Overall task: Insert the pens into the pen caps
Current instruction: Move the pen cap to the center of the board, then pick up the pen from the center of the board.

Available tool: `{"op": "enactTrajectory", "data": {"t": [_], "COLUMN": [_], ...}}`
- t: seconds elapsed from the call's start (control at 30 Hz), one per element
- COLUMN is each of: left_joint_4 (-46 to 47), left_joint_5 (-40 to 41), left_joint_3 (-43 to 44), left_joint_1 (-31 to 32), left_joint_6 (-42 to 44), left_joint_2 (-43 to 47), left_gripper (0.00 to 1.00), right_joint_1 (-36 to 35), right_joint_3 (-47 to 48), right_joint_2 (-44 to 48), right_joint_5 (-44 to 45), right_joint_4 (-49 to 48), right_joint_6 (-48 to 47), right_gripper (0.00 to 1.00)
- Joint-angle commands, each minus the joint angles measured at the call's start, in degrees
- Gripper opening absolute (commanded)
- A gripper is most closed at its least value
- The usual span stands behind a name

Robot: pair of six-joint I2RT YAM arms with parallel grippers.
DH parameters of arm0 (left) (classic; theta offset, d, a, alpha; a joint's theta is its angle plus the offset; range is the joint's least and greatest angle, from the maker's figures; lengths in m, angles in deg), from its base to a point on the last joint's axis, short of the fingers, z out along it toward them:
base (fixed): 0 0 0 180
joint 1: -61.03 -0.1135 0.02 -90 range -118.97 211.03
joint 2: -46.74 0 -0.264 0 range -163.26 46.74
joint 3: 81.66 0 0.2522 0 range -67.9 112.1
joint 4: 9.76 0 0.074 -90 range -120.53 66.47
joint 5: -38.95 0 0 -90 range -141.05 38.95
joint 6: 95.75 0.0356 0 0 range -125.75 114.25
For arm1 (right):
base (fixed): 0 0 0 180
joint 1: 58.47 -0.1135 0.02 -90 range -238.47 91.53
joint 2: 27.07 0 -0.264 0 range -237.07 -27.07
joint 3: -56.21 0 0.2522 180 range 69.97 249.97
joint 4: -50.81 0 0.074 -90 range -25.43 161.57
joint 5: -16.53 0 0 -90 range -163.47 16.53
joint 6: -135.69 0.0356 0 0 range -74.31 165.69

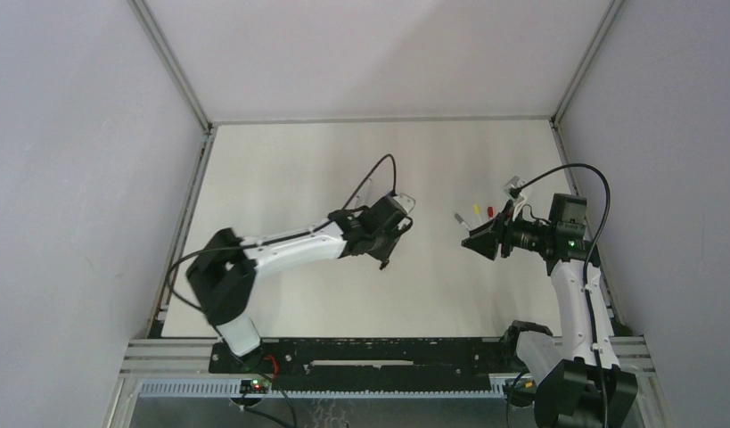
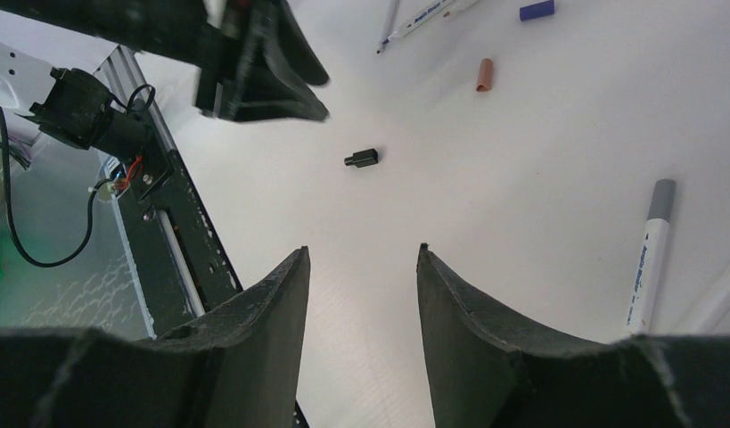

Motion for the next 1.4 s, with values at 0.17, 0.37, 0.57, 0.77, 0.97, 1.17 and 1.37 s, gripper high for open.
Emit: {"op": "enactTrajectory", "data": {"t": [0.17, 0.37, 0.57, 0.77, 0.97, 1.17, 1.37], "left_joint_4": [-1.38, -2.11, -2.05, 2.11, -3.69, -13.68, -19.76], "left_joint_5": [-0.82, -7.73, -2.61, -4.58, 2.52, 5.33, 4.13], "left_joint_3": [-6.4, -2.36, 2.19, 1.77, 5.83, 13.41, 19.62], "left_joint_1": [-12.03, -25.45, -28.9, -28.77, -27.5, -27.4, -27.32], "left_joint_6": [15.51, 9.37, -13.85, -32.64, -44.02, -47.36, -46.9], "left_joint_2": [11.43, 7.69, 0.82, -4.52, -8.48, -14.98, -21.33], "left_gripper": [0.48, 0.55, 0.53, 0.45, 0.41, 0.4, 0.39], "right_joint_1": [0.34, 1.04, 2.14, 2.65, 2.74, 2.74, 2.39], "right_joint_3": [-0.65, -0.65, -0.57, -0.56, -0.13, 0.45, 0.49], "right_joint_2": [-0.87, -1.4, -2.5, -3.86, -4.7, -4.23, -4.26], "right_joint_5": [-0.62, -0.23, -0.3, -0.98, -1.44, -1.96, -2.14], "right_joint_4": [-2.1, -1.97, -2.65, -3.12, -2.99, -1.59, -1.34], "right_joint_6": [-1.76, -2.54, -2.83, -3.05, -3.63, -4.66, -5.02], "right_gripper": [0.55, 0.55, 0.55, 0.55, 0.55, 0.55, 0.55]}}
